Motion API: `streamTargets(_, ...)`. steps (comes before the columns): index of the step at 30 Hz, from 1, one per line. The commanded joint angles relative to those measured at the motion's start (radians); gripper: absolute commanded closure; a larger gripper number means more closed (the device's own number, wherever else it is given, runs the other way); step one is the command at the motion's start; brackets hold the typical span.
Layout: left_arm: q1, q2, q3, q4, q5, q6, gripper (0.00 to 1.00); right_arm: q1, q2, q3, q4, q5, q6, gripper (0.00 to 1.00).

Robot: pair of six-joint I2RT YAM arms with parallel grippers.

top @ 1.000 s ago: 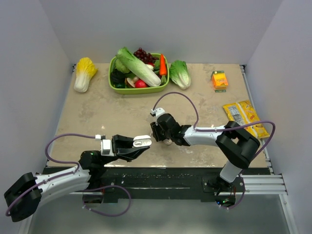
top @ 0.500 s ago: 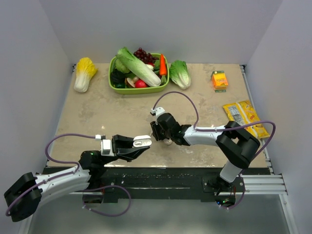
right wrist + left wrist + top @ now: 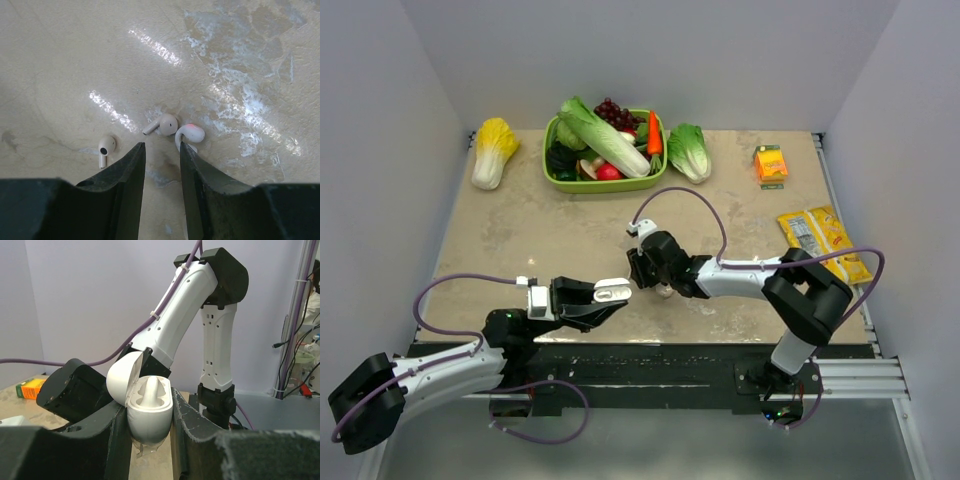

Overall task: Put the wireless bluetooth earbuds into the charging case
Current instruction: Pick up the earbud from the center of the board.

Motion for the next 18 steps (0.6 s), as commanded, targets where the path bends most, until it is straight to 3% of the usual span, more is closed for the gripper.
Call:
streamTargets(1, -0.005, 0.002, -0.15, 0.351, -0.011, 0.019, 1.0, -0.003, 0.028, 0.042, 0.042, -0.01, -0.014, 0.63)
streamTargets(18, -0.006, 0.004, -0.156, 0.354, -0.016, 0.014, 1.0, -0.028, 0.031, 0.015, 0.002, 0.075, 0.02, 0.63)
